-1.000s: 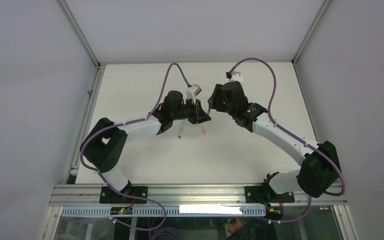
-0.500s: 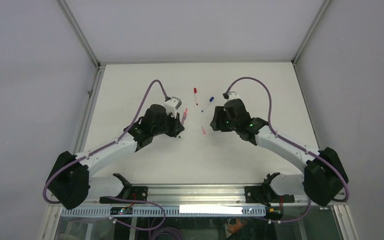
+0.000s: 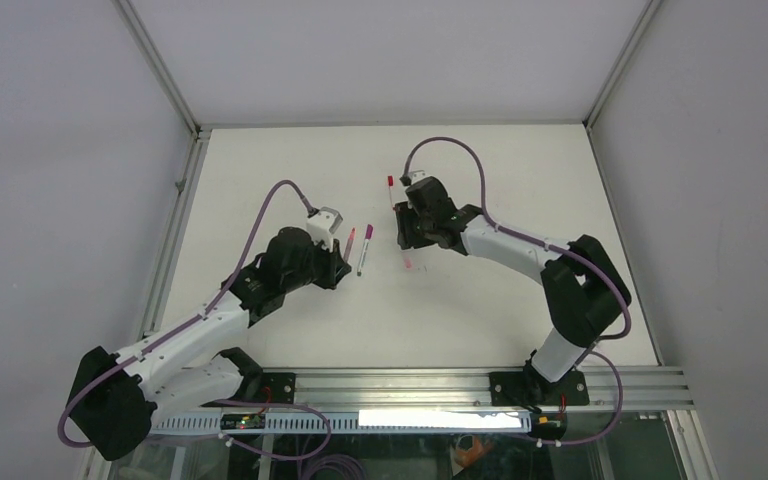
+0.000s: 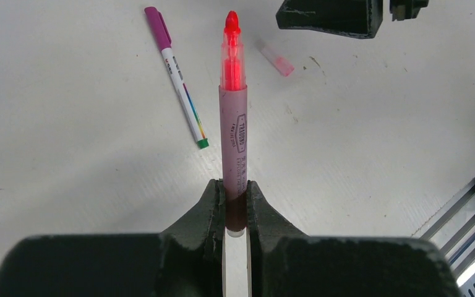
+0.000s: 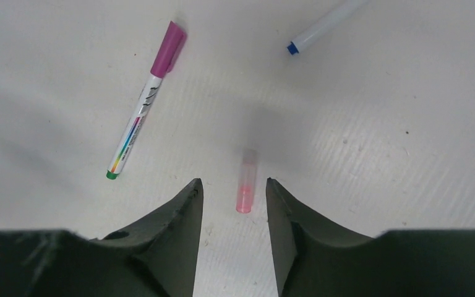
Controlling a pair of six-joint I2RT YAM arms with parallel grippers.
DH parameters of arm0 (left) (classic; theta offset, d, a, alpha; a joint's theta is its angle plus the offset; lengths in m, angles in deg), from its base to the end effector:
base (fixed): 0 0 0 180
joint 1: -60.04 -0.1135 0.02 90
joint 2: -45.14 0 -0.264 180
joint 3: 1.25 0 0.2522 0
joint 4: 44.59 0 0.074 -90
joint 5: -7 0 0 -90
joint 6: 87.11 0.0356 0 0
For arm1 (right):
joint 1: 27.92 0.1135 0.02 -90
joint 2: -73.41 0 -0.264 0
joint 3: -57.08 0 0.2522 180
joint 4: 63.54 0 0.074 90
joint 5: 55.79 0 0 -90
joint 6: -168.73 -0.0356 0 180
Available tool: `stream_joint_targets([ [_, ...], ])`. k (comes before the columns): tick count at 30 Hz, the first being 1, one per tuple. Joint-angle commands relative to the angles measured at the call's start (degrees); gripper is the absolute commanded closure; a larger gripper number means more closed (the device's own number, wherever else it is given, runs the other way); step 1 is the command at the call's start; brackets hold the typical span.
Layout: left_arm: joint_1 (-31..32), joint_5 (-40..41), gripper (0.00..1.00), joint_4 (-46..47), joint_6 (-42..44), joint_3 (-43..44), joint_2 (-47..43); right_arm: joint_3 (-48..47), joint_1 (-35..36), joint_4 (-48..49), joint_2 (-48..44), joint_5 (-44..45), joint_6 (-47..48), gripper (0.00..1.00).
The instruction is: Insert the pens into the pen caps
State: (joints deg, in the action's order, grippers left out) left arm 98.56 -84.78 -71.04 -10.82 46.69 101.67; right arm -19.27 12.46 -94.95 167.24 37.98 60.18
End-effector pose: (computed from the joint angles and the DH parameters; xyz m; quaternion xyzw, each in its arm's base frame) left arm 0.1663 -0.1338 0.2331 0.1976 0.8648 -0.2155 0.4082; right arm 0.2683 0.2251 0.2186 -0.1659 0.9211 0.1458 0.3207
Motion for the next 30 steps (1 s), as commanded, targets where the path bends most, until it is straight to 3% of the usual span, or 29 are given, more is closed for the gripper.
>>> stream_joint_targets([
  [1,-0.2,-1.2,1.00,0.4,-1.7,-1.4,-2.1,-4.0,1.9,0.3,4.2,0.0,2.1,0.59],
  [6,-0.2,-1.1,1.00,0.6,-2.1,-2.8,-4.8,-6.1,3.4,-1.9,8.2,1.9,1.5,0.70],
  [23,-0.2,-2.4,1.00,0.4,-3.1,-4.1,-6.5,-5.3,3.7,-2.1,9.9,5.4,0.4,0.68],
  [30,-0.1,-2.6,1.00,0.3,-3.2,-4.2,-6.3,-3.4,3.7,-0.9,11.3,4.7,-0.7,0.74],
])
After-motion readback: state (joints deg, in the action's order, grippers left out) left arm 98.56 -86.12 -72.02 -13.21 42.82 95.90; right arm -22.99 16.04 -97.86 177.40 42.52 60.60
